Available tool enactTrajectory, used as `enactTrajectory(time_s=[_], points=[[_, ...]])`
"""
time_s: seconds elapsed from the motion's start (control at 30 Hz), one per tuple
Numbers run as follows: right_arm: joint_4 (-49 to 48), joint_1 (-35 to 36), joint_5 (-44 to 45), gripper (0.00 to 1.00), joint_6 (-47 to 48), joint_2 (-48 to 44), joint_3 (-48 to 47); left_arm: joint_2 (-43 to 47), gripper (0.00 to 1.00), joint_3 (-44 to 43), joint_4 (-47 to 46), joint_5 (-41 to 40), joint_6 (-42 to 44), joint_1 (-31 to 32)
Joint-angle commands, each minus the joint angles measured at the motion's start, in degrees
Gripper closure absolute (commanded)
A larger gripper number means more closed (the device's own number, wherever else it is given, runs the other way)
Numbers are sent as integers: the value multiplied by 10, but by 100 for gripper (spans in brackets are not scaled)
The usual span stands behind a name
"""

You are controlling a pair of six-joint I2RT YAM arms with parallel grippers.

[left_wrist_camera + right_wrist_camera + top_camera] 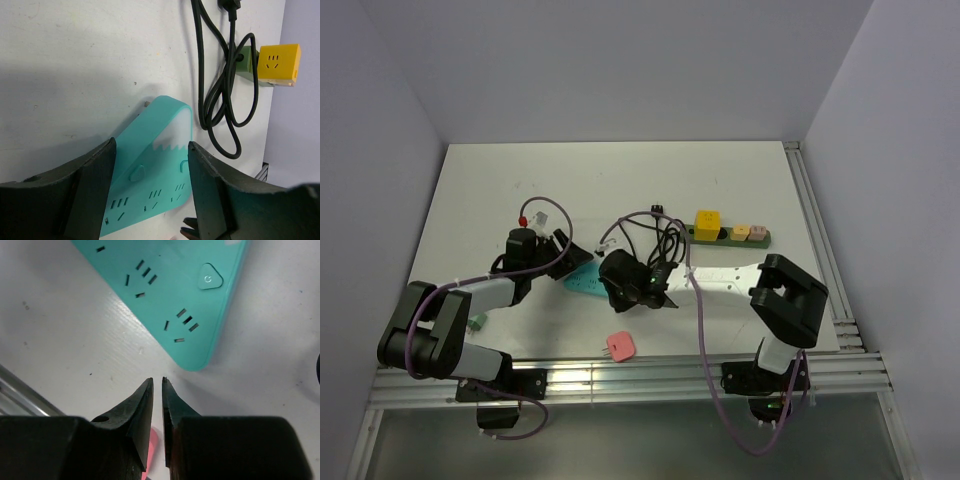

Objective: Insert the plug
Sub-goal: Adjust the socket at the center of the board.

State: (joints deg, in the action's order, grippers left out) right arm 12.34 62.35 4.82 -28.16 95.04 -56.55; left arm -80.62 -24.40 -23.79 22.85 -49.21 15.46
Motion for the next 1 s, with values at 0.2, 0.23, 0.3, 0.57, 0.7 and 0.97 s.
enactTrajectory(time_s=[0.2,0.23,0.3,0.57,0.7,0.97], points=[[27,-20,36,79,5,39,-38,2,35,-2,-22,9,3,6],[24,-23,31,79,5,43,-39,4,35,0,-23,9,3,7],[16,-36,27,79,3,46,-41,6,35,4,-27,10,-1,7],[2,-103,-7,79,7,95,-90,-2,35,9,-35,-2,-9,33],[17,-109,40,75,10,115,-106,-3,35,5,-30,-2,-5,46],[-2,-120,15,53,2,25,-46,53,30,2,22,-48,10,53]])
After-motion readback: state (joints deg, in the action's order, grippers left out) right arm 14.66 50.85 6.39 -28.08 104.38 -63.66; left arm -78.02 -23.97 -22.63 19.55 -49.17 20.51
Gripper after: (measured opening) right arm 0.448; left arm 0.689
